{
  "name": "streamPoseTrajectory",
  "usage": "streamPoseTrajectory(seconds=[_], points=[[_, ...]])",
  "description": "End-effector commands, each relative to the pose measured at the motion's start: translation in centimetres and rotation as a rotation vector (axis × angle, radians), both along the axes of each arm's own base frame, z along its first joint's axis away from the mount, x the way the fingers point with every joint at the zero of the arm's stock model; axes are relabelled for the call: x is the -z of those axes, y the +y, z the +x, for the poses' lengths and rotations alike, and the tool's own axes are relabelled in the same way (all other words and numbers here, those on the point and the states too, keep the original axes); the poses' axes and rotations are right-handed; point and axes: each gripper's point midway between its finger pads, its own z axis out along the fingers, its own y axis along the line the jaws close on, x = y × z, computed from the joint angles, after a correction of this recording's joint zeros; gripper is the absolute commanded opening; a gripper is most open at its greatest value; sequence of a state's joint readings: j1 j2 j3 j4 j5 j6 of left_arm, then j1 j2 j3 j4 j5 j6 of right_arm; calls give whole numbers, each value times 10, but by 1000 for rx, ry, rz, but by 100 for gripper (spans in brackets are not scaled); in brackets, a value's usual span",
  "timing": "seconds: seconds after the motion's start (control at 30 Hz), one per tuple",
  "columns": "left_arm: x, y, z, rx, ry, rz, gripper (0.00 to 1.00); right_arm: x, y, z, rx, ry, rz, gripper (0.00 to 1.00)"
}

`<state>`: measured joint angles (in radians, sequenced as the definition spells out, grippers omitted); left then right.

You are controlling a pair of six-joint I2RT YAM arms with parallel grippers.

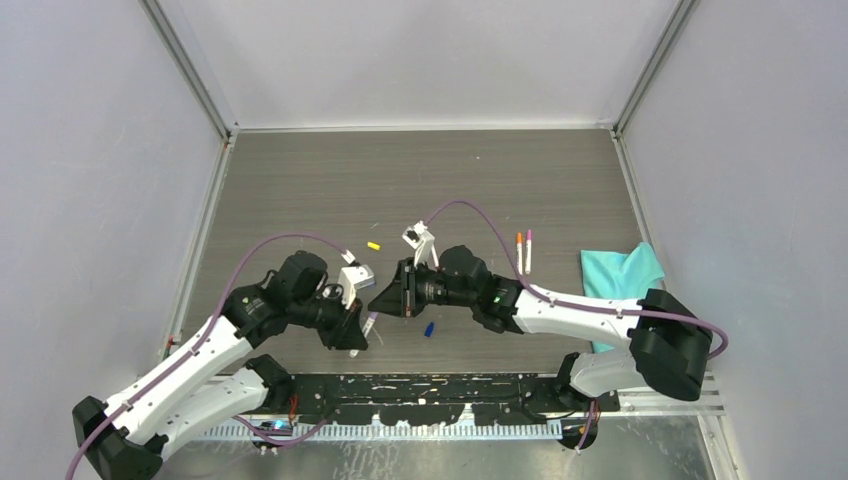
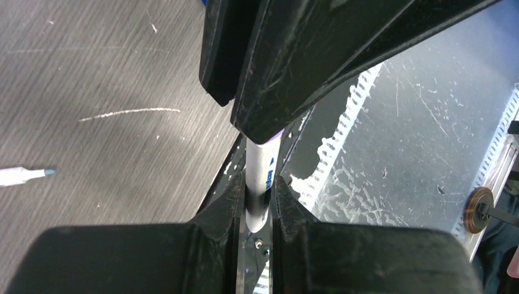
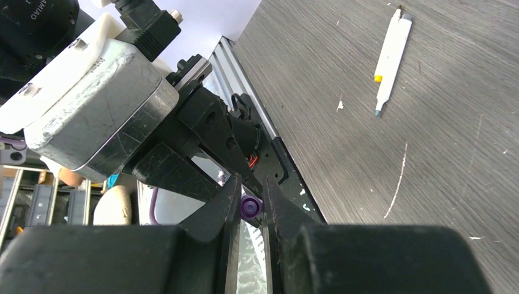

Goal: Insert the pens into the pen caps
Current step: Press the pen cap onto the pen.

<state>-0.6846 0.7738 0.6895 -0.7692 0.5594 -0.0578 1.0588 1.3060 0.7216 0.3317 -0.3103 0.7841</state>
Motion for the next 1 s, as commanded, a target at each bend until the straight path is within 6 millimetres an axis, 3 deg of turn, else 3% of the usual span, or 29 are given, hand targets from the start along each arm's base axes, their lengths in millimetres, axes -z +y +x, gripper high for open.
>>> streamPoseTrajectory(seconds=[0.0,0.2,0.5,0.67,0.97], points=[[-114,-35,87,-148,-486,-319,0,63,-18,-122,-397,281,-193,1],[-120,-31,87,-166,-508,-340,0,75,-21,-143,-467,313,-223,1],[-126,-27,91,-196,-525,-361,0,88,-41,-160,-574,330,-310,1],[-128,-29,91,-189,-505,-390,0,87,-40,-168,-628,336,-296,1],[-135,-33,88,-172,-483,-440,0,87,-57,-189,-756,374,-298,1]])
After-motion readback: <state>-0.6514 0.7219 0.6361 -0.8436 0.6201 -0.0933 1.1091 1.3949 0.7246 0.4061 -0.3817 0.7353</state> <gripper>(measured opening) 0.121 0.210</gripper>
